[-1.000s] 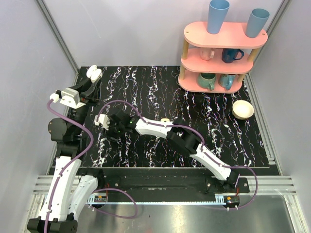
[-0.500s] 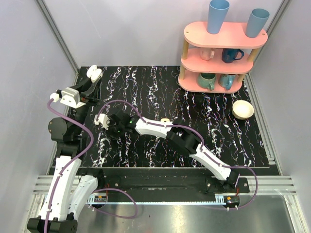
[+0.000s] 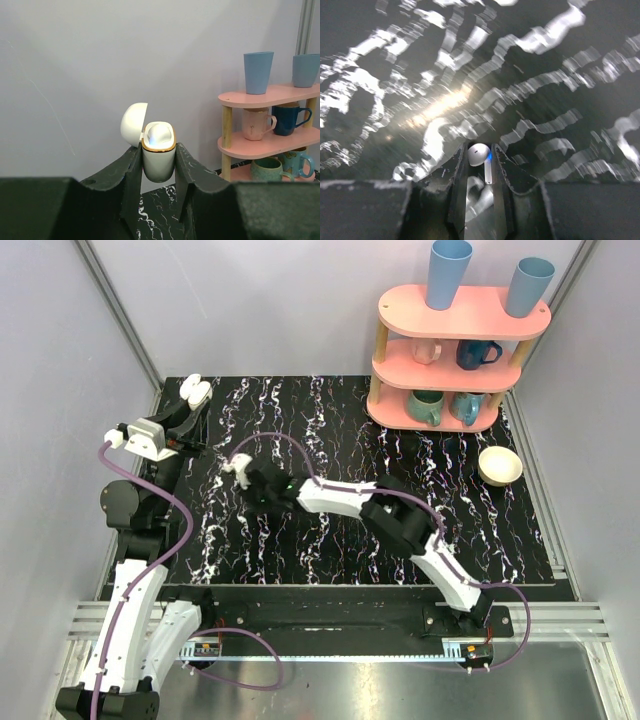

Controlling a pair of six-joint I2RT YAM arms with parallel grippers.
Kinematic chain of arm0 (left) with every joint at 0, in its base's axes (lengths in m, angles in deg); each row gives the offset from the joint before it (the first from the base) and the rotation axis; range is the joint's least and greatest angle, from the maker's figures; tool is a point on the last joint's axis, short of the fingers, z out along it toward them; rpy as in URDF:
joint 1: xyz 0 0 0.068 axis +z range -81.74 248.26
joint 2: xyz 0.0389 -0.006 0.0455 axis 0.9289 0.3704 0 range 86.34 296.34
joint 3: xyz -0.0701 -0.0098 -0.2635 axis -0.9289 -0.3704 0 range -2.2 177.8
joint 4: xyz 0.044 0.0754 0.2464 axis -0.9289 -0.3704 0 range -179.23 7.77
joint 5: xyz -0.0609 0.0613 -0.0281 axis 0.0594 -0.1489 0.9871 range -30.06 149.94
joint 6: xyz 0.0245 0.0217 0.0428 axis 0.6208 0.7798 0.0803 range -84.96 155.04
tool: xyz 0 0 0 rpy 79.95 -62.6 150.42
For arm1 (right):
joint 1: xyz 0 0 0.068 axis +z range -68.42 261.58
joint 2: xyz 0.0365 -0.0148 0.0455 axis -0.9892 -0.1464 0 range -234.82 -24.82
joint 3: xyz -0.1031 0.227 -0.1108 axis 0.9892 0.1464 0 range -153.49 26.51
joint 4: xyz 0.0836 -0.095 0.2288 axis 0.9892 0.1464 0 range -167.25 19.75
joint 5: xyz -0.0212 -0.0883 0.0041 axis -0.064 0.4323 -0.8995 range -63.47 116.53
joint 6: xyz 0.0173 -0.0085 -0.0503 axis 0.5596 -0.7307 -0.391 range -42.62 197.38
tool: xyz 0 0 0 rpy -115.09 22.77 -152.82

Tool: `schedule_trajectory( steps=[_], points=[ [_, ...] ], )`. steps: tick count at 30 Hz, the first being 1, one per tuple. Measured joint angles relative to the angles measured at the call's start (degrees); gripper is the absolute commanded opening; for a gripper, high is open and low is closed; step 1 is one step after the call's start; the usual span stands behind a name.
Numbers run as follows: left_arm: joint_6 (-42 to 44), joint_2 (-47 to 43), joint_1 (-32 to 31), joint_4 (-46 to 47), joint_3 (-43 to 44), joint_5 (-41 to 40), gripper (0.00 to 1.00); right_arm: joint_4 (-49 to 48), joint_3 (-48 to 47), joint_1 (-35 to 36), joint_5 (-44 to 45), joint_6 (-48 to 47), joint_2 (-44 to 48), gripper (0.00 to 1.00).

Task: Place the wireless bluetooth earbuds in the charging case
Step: Move the right earbud to the center of the board.

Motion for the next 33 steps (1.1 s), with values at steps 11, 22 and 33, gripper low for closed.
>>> schedule_trajectory(
  steps=[11, 22, 33],
  points=[
    [-0.92, 0.55, 0.00, 0.00, -0.02, 0.26, 0.00, -1.16, 28.15, -3.85, 23.50, 22.43, 21.59, 0.25],
    [-1.29, 0.83, 0.00, 0.04, -0.02, 0.35, 0.00, 3.43, 33.66, -3.78, 32.17, 34.58, 24.30, 0.34],
    [-1.38, 0.81, 0.00, 0.04, -0.09, 0.35, 0.00, 3.17, 33.66, -3.80, 31.65, 30.12, 24.33, 0.44]
  ],
)
